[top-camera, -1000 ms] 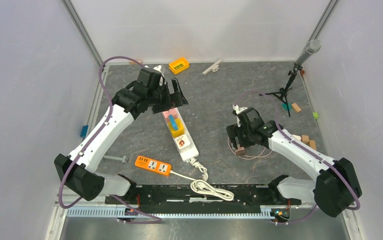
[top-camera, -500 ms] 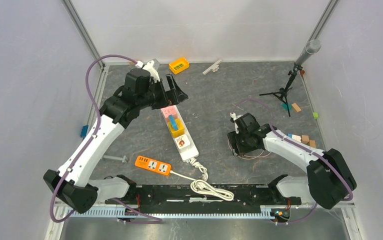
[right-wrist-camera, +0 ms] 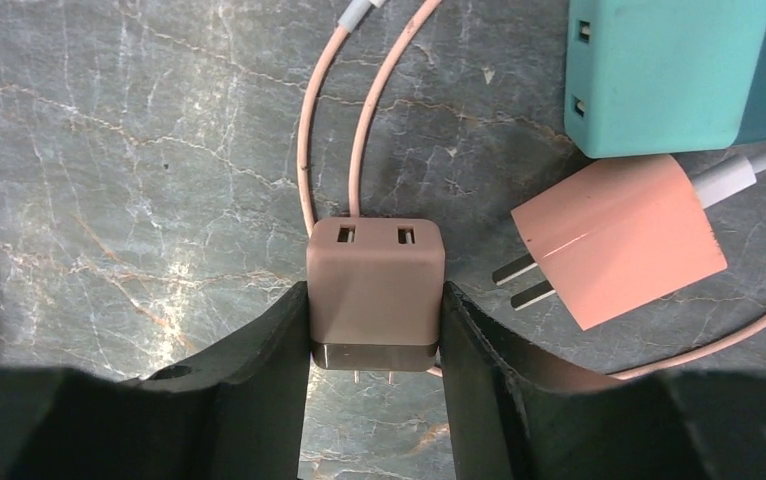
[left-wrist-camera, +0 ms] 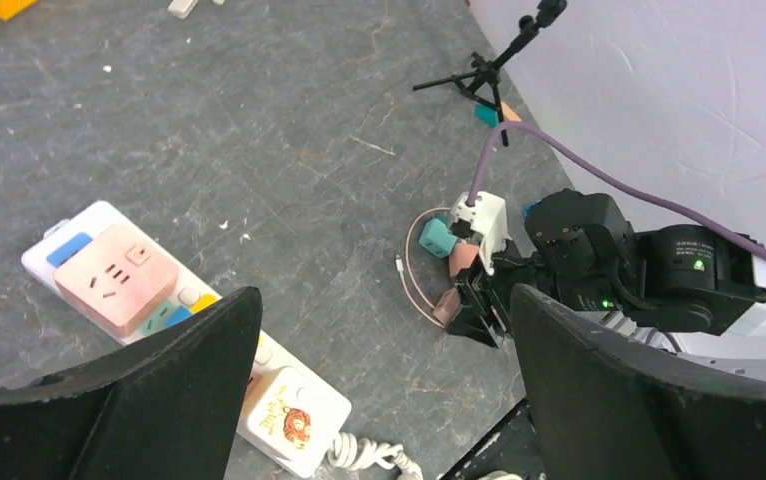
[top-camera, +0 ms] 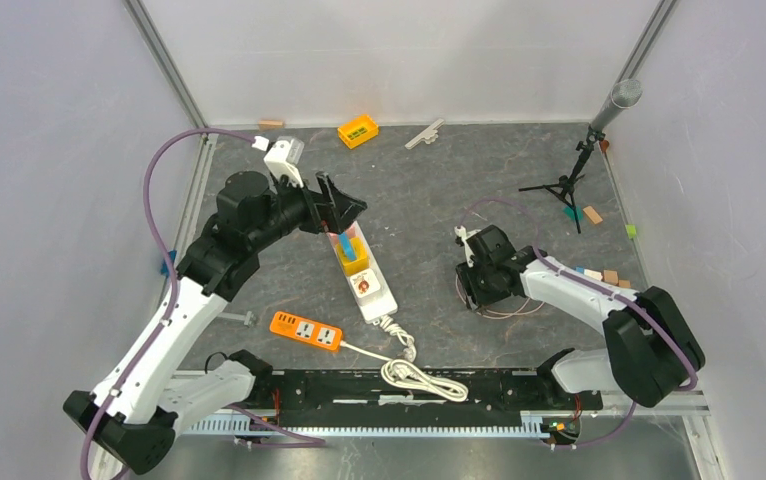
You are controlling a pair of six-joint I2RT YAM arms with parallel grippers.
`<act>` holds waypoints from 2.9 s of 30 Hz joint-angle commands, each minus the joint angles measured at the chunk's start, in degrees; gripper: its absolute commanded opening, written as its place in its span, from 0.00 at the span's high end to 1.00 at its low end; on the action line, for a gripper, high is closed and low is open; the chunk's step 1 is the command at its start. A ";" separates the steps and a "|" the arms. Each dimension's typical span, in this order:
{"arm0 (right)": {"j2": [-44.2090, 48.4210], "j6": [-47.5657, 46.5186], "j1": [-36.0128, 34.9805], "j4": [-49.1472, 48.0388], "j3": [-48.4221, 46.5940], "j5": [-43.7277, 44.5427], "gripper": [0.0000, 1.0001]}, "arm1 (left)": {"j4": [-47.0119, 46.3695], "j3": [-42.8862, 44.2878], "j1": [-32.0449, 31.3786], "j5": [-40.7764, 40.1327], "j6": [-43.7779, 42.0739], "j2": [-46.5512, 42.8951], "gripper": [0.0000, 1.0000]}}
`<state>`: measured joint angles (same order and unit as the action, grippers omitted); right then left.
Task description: Insert the plug
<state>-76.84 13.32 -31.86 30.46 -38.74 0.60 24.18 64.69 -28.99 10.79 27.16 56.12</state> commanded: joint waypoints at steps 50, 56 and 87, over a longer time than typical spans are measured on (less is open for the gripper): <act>-2.85 -3.98 -10.41 -2.78 -19.16 -60.15 0.82 | -3.01 -19.59 -22.63 33.62 -78.49 0.41 0.24; -2.97 -3.81 -10.43 -2.95 -19.39 -61.40 0.82 | -3.81 -19.08 -23.52 32.20 -78.44 1.31 0.38; -0.60 -3.41 -10.42 -2.67 -21.76 -48.21 0.02 | -9.79 -21.59 -25.15 18.84 -64.60 -2.04 0.98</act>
<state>-80.07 10.28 -42.09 28.62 -57.36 -54.26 18.70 43.13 -54.19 34.48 -46.48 55.86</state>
